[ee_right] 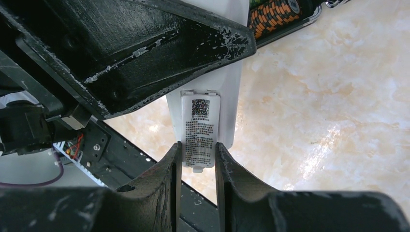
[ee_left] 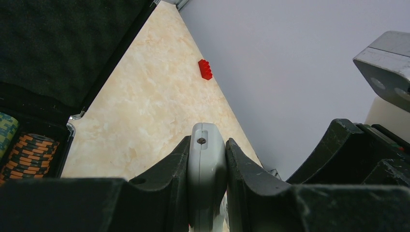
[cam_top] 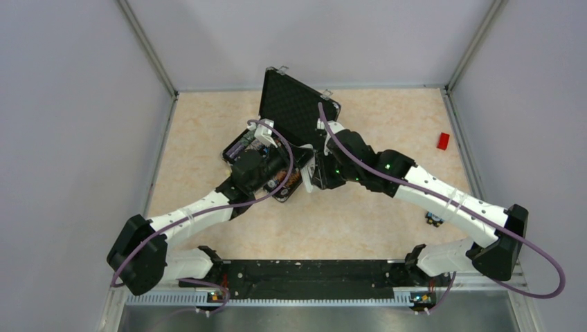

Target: Load the batteries into the remote control

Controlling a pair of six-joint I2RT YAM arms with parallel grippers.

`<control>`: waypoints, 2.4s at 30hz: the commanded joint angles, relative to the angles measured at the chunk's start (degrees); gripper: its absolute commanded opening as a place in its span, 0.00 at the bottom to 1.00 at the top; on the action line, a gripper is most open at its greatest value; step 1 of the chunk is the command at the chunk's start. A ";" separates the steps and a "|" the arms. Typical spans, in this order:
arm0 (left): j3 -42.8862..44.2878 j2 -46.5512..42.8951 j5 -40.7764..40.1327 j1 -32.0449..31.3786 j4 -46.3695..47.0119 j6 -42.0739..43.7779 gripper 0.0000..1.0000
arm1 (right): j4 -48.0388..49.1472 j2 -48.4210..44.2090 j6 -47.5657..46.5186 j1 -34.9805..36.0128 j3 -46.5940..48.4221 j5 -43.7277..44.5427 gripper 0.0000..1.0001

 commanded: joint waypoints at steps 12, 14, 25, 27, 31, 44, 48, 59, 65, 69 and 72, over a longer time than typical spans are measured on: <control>2.44 0.11 1.07 -0.24 4.00 0.16 0.00 | 0.96 1.43 -1.30 0.68 1.12 0.74 0.19; 2.44 0.27 1.20 -0.23 3.86 0.03 0.00 | 1.15 1.48 -1.70 0.73 1.13 0.81 0.19; 3.17 0.81 1.92 -0.23 2.89 -0.09 0.00 | 1.42 2.60 -2.58 0.75 1.18 0.82 0.19; 3.35 1.02 2.24 -0.28 2.95 -0.16 0.00 | 1.43 2.87 -2.42 0.69 1.38 0.87 0.19; 3.23 1.17 2.82 -0.25 3.25 -0.64 0.00 | 0.91 3.57 -1.79 0.64 2.37 1.28 0.19; 1.25 -0.11 2.35 -0.14 6.16 -8.06 0.00 | -2.54 5.61 0.65 -0.94 6.08 1.75 0.27; 0.15 -0.61 2.07 -0.01 7.54 -10.57 0.00 | -4.44 6.38 0.79 -1.26 7.28 1.22 0.32; -1.07 -1.00 2.13 1.50 8.62 -15.26 0.00 | -6.95 5.79 1.91 -1.99 10.21 -0.01 0.57; -1.66 -1.15 1.59 2.34 8.58 -18.65 0.00 | -7.29 3.77 4.45 -4.10 11.09 -2.51 0.70; -2.43 -1.33 0.86 3.09 9.40 -21.43 0.00 | -4.71 0.25 7.02 -7.20 9.35 -7.78 0.81; -2.30 -1.24 0.56 3.53 10.18 -23.10 0.00 | -1.10 -3.74 10.14 -9.14 5.27 -9.88 0.85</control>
